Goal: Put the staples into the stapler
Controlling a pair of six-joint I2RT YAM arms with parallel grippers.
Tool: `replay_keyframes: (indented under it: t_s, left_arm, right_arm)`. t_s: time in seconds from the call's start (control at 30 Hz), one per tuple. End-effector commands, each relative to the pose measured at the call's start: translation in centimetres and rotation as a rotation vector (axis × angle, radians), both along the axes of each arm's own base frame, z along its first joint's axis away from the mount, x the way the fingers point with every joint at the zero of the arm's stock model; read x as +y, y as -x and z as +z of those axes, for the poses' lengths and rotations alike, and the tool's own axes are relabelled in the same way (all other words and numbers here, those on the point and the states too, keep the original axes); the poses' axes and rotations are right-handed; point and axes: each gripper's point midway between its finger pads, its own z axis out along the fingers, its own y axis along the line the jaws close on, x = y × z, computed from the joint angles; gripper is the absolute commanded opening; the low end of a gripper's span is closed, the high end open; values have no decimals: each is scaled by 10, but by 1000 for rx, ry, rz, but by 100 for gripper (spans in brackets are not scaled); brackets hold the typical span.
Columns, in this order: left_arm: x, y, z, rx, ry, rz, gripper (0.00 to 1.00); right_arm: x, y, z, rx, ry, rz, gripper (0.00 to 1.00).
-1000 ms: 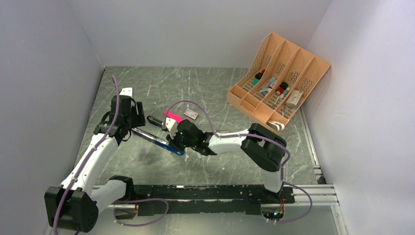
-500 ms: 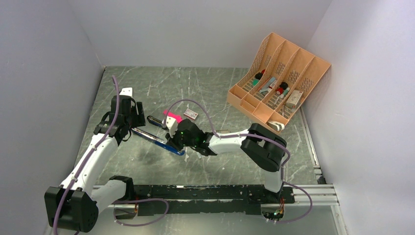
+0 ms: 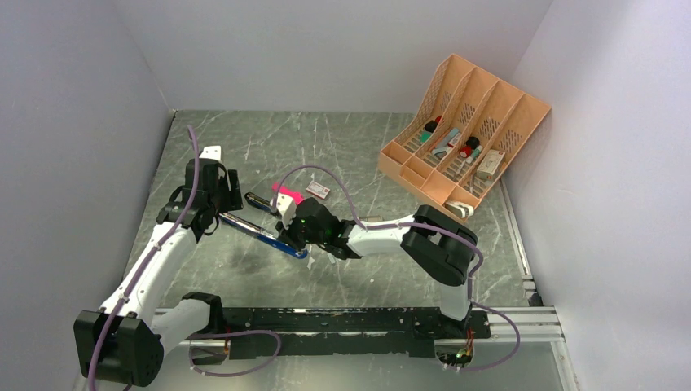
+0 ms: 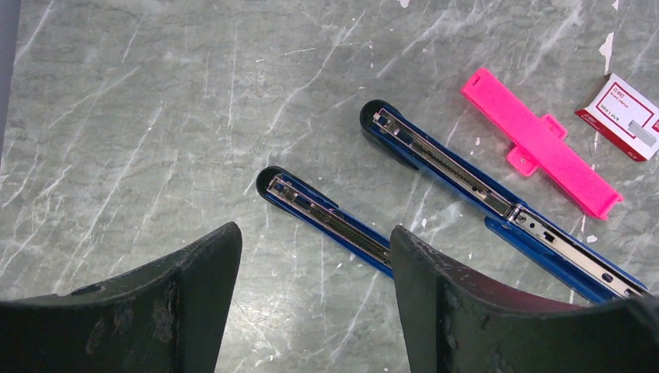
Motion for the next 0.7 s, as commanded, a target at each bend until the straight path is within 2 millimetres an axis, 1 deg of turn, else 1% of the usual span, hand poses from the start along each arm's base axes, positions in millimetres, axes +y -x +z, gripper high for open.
replay_keyframes:
  t_s: [0.0, 0.67]
  left_arm:
    - [-5, -5, 12, -50, 15, -26, 74]
    - [-6, -5, 12, -50, 15, -29, 74]
  right_arm:
    - [-3, 2, 3, -5, 3, -6, 0]
    - [-8, 3, -5, 13, 33, -13, 0]
